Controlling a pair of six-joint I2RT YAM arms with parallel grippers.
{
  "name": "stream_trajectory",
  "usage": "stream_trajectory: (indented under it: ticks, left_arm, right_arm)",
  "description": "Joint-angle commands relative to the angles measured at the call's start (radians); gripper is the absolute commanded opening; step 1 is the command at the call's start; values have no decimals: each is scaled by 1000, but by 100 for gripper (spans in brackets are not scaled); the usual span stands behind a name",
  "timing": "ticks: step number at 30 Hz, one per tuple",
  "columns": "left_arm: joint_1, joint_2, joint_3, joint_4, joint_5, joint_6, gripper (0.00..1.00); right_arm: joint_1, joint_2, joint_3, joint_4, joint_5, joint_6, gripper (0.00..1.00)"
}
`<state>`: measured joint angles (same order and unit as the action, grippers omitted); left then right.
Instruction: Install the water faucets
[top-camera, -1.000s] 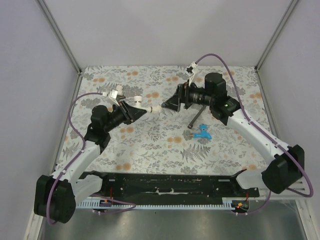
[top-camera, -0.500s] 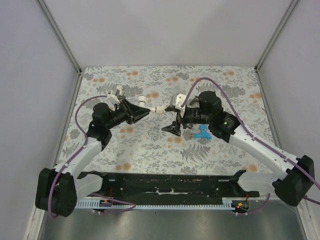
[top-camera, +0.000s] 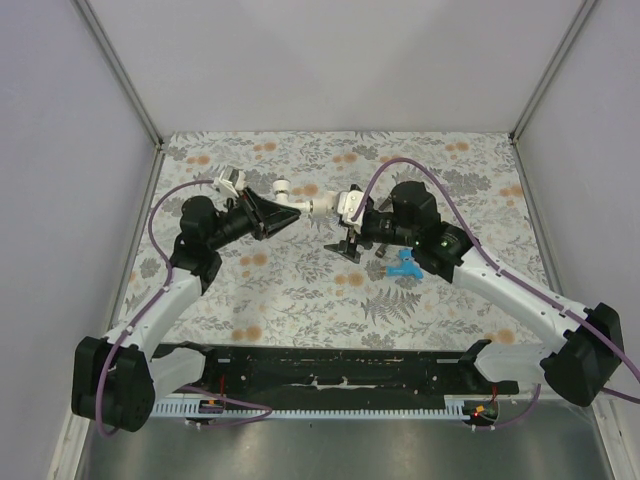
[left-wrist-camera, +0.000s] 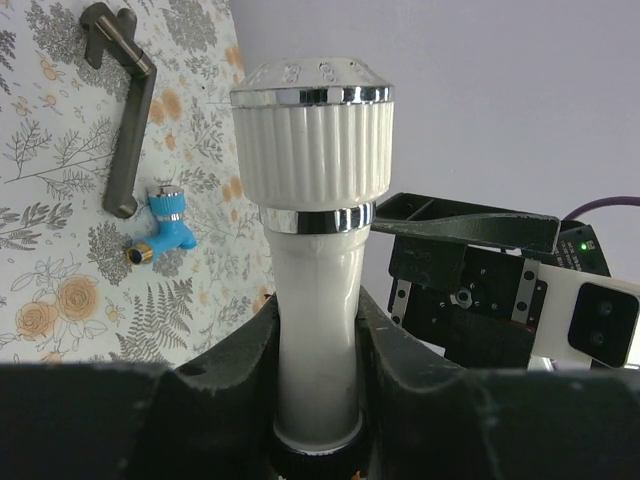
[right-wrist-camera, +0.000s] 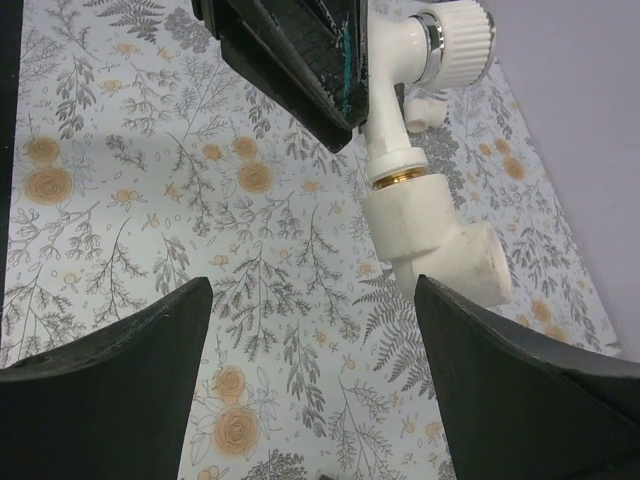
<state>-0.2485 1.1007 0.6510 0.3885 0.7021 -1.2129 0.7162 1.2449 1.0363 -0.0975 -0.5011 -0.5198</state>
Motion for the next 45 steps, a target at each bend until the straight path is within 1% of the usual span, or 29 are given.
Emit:
stream_trajectory:
  ticks: [1,4,12,21,24,28,29,32,33,37,39,45]
  left_arm:
    - [-3,-9,73,-22,66,38,2]
    - [-3,-10,72,-31,57,38,2]
    - [-3,-13,84,-34,62,36,2]
    - [-3,-12,111,-17,128,24,2]
    - [-3,-15,116,-7,128,24,2]
    - [-3,-10,113,39,125,10,2]
    - [-3,-4,111,55,128,0,2]
    - [-3,5,116,105,145,-34,2]
    - [-3,7,119,105,149,-40,2]
    - [-3,-1,121,95,155,-42,2]
    - [-3,1,119,79,158,-37,2]
    - [-3,8,119,70,158,-42,2]
  right_arm:
    - [0,-13,-5,88,26,-8,89]
    - [2,-27,-4,119,22,-8,89]
    - [0,5,2,101,26,-37,89]
    - [2,60,2,99,44,-69,89]
    - [2,68,11,99,39,-68,87]
    - [2,80,27,67,1,-39,78]
    - [2,85,24,67,1,-37,77]
    - [0,82,1,88,13,-34,78]
    - [2,80,-7,88,24,-34,79]
    - [2,70,-51,208,102,-52,85]
    - [2,64,-65,252,134,-74,86]
    - [0,68,-68,301,179,-149,87]
